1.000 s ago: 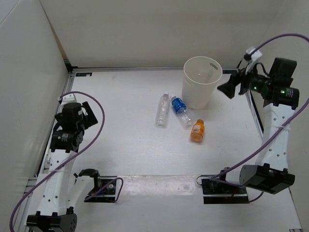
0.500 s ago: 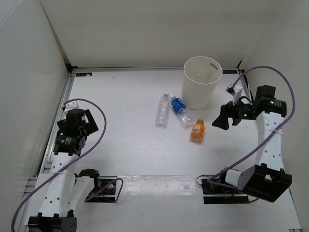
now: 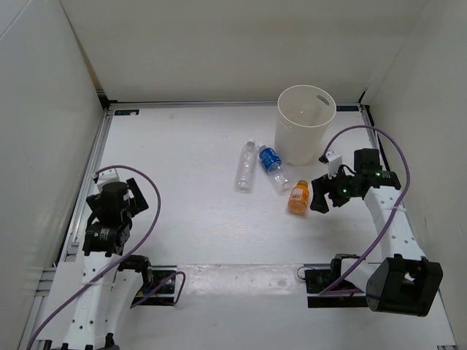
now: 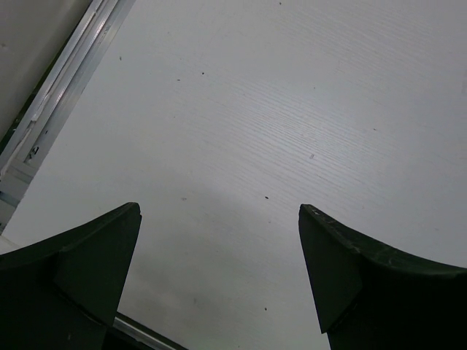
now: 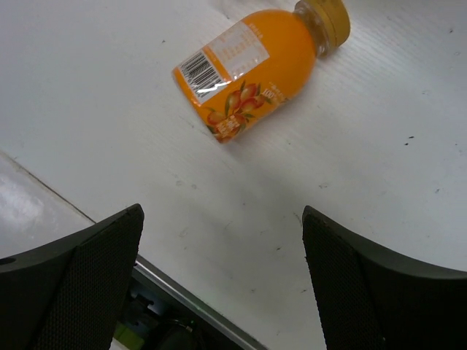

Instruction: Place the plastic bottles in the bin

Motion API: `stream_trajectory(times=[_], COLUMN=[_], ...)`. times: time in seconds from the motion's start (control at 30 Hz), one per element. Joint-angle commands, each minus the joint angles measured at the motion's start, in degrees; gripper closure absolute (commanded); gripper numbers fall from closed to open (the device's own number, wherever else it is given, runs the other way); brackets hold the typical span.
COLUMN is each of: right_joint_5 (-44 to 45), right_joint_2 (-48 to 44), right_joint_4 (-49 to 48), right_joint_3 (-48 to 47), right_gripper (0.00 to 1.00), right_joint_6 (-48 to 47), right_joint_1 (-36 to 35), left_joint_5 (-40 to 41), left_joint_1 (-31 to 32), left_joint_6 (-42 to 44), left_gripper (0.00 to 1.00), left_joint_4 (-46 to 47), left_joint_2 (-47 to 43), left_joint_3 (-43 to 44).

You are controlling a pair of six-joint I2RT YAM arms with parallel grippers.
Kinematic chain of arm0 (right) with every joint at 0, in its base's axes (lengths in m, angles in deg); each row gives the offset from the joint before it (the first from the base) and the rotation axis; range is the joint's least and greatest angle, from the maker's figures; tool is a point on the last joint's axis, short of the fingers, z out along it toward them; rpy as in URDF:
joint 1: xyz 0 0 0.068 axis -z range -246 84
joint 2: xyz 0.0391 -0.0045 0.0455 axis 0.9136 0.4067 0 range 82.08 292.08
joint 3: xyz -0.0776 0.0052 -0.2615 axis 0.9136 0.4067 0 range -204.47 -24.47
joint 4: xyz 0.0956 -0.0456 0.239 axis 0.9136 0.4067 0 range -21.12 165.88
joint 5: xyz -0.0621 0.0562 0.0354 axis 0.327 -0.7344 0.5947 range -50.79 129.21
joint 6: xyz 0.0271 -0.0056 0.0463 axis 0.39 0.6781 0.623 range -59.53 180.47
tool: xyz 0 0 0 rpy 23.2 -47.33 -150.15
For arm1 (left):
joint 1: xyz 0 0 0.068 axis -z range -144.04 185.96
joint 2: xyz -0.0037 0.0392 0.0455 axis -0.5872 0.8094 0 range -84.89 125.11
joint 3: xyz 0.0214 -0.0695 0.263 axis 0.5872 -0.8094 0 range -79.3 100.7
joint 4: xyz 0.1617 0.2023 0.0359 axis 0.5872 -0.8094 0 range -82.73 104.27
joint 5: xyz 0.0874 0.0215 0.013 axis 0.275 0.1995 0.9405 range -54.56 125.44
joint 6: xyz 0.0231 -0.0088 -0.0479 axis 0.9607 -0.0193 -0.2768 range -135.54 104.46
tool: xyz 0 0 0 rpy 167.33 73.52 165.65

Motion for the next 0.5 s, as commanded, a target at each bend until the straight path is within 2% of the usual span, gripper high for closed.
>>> stream_trajectory(times=[0.0, 0.13, 0.27, 0.47], right_joint_5=[4.82, 9.3, 9.31, 11.58], right_joint_2=[-0.87, 2.47, 6.42, 6.78], right_joint_4=[-6.17, -6.17, -6.78, -12.15], right_joint_3=[-0.13, -1.54, -2.07, -0.05], right_gripper=[0.1, 0.1, 0.1, 0.1], right_joint_6=[4.19, 6.13, 6.66, 9.73], right_joint_1=[-2.12, -5.36, -4.94, -5.9], left_joint_5=[0.28, -1.13, -1.57, -2.44], left_joint_1=[-0.35, -0.43, -0.43, -0.34], left_joint_6=[0.05, 0.66, 0.75, 1.19], left_gripper=[0.0, 0.0, 0.0, 0.0], left_joint_4=[2.17, 3.14, 3.14, 3.85], left_joint_2=[-1.66, -1.93, -0.96, 0.36], left_joint_3=[-1.71, -2.42, -2.15, -2.33])
